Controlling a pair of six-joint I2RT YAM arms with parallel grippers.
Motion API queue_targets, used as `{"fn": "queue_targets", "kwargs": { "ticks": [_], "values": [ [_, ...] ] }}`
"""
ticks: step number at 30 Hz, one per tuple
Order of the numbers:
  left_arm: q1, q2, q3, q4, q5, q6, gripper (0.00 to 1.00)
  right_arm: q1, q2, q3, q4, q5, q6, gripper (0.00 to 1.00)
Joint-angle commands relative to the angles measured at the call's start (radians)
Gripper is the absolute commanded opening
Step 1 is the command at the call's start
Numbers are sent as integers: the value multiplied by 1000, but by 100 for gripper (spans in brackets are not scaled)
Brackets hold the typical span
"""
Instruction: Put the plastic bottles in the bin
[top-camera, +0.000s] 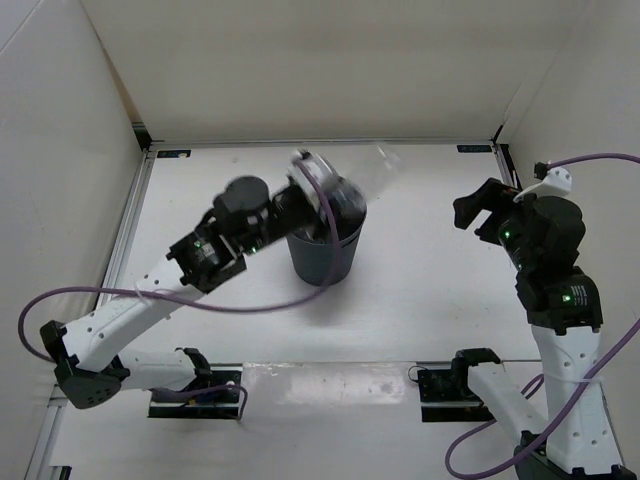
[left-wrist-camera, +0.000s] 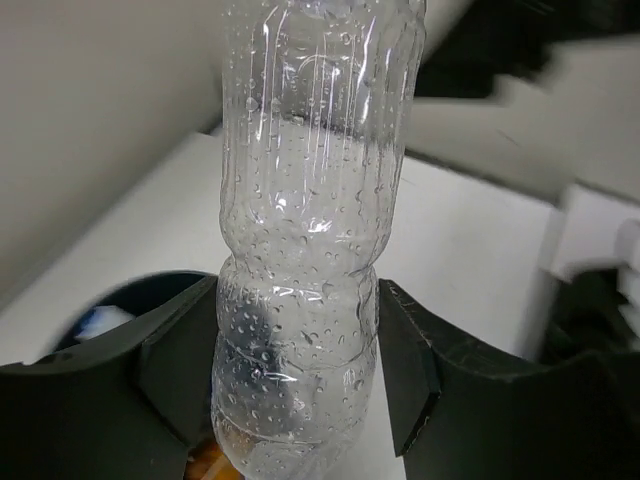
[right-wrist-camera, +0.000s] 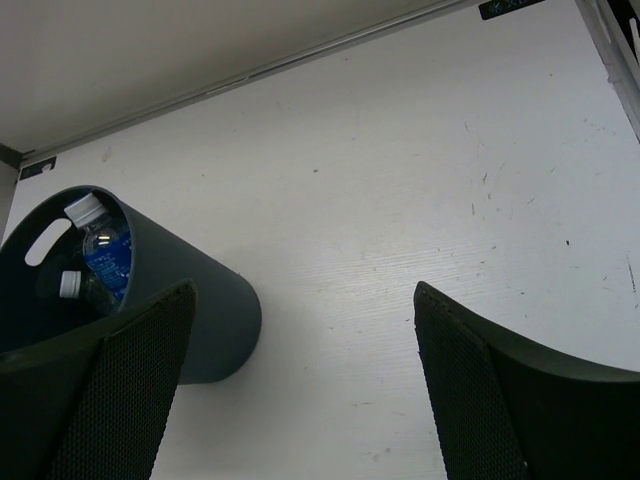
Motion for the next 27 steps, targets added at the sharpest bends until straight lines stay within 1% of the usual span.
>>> {"fn": "queue_targets", "kwargs": {
  "ticks": [1,2,4,5,7,8,9,12,16,17,21,23,26,27],
  "values": [
    [160,-5,32,158,-58,-65,51,-10,-12,-3,46,-30,1,90],
    [244,10,32,206,-57,-151,51,-9,-12,-2,45,-30,4,90],
    [313,38,6,238,-6,-192,51,-3,-7,1,43,-32,4,90],
    [337,41,-8,284,-1,-257,51,0,-12,3,45,-29,3,90],
    [390,53,-57,341,12,-288,51,6,-15,4,42,-24,6,90],
    [398,56,-69,385,23,-328,51,6,-13,7,40,-21,6,90],
    [403,59,-101,399,25,-336,51,7,-15,4,40,-21,10,90],
    [406,58,-129,433,25,-350,55,6,-29,-5,37,-16,10,90],
    [395,56,-190,485,11,-384,56,3,-44,-16,24,-15,16,90],
    [397,47,-228,493,5,-390,57,3,-49,-16,19,-15,16,90],
    [388,38,-301,562,-30,-390,64,9,-50,-8,-1,-15,15,90],
    [378,35,-330,560,-35,-382,66,9,-55,-8,-7,-10,13,90],
    [360,29,-376,577,-46,-378,74,17,-65,-6,-15,1,21,90],
    [358,21,-393,586,-52,-376,84,20,-70,-11,-16,7,24,90]
  ]
}}
